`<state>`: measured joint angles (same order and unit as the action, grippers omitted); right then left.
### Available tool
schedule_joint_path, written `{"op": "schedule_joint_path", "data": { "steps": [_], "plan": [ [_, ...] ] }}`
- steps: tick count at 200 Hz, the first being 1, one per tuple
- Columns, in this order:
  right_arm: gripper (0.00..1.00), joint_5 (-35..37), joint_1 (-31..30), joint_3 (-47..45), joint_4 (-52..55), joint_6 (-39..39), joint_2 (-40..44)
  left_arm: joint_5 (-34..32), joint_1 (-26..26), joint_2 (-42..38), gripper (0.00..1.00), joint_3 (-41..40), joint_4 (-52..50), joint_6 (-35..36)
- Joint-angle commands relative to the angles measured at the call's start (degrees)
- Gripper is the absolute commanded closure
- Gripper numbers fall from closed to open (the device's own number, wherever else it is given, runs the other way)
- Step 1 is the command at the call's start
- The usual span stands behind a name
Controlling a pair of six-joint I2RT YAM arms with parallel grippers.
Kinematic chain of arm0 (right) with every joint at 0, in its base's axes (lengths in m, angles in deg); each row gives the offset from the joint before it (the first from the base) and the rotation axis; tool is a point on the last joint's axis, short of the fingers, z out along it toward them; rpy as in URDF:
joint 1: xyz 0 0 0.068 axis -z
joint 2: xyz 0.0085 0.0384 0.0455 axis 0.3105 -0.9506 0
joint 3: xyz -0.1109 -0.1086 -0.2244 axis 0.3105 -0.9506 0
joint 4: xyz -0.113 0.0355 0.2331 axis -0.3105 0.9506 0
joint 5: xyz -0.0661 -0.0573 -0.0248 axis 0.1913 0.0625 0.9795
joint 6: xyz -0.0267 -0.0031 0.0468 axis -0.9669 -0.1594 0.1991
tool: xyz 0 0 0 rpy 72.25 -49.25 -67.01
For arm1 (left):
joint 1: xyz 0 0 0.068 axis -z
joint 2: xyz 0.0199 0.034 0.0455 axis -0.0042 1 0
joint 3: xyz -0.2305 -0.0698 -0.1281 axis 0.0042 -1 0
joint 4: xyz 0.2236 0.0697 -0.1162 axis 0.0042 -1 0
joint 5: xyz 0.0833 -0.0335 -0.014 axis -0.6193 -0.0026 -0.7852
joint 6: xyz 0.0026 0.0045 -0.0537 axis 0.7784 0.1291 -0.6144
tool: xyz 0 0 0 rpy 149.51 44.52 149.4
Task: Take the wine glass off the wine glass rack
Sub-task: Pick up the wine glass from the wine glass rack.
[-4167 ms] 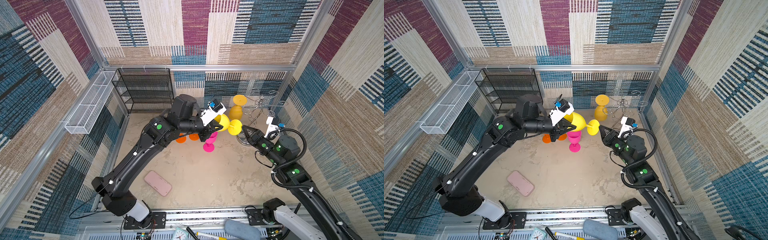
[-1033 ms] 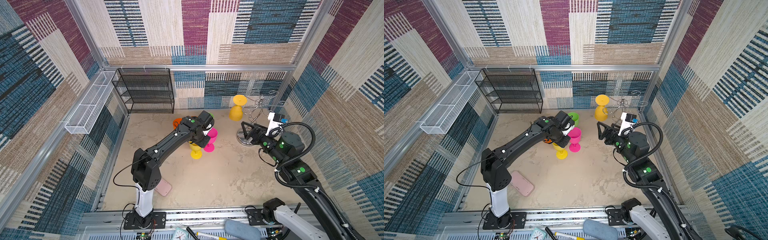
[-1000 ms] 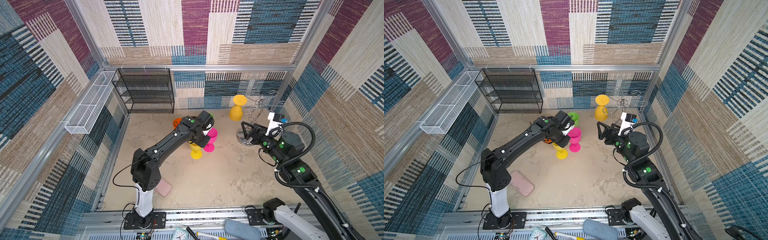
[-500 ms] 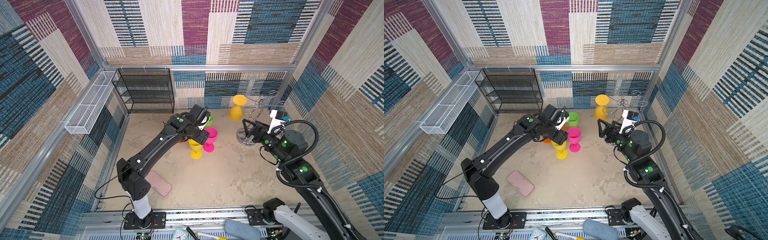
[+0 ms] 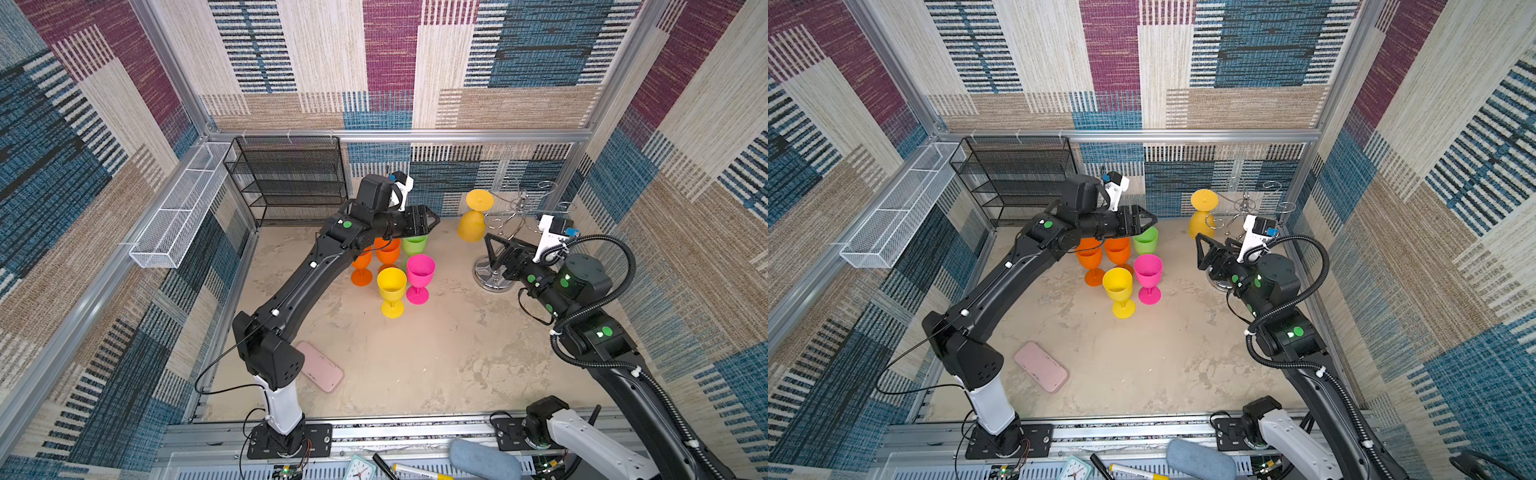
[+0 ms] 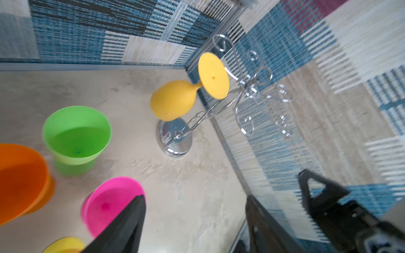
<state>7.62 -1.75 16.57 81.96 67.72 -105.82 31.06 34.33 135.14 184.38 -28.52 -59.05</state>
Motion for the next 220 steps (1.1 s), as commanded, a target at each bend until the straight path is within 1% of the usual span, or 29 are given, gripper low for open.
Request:
{"op": "schedule_joint_path", "data": {
  "steps": [1, 14, 36, 73, 95, 122, 155, 190, 220],
  "plan": [
    [0.10, 1.67, 0.02, -1.18, 1.72, -3.29, 1.43, 5.39, -0.22, 3.47, 0.26, -0.42, 20.23, -16.53],
    [0.10, 2.56, 0.14, -2.20, 2.69, -4.33, 2.38, 4.85, -0.16, 6.25, 0.26, 0.43, 25.22, -20.49],
    [0.10, 3.79, 0.07, -3.76, 4.28, -5.39, 4.03, 3.81, -0.12, 11.13, 0.29, 3.18, 29.60, -25.96],
    [0.11, 4.24, 0.15, -6.46, 4.88, -7.66, 4.91, 1.94, 0.32, 16.82, 0.33, 6.55, 34.75, -31.91],
    [0.11, 4.09, 0.23, -9.15, 2.60, -9.50, 5.70, 1.37, 0.56, 19.81, 0.38, 9.76, 34.70, -33.84],
    [0.11, 3.93, 0.22, -12.49, -1.04, -11.03, 7.12, 0.40, 0.91, 22.63, 0.42, 13.26, 32.69, -34.40],
    [0.11, 3.96, 0.21, -13.07, -2.29, -11.21, 6.53, -0.36, 1.28, 25.89, 0.49, 17.51, 29.52, -34.96],
    [0.11, 4.16, 0.23, -12.87, -2.32, -11.35, 5.87, -0.96, 1.97, 29.11, 0.52, 20.97, 27.49, -36.04],
    [0.11, 4.25, 0.20, -12.87, -2.14, -11.30, 6.11, -1.27, 2.47, 30.83, 0.53, 22.08, 29.07, -37.56]
  ]
}}
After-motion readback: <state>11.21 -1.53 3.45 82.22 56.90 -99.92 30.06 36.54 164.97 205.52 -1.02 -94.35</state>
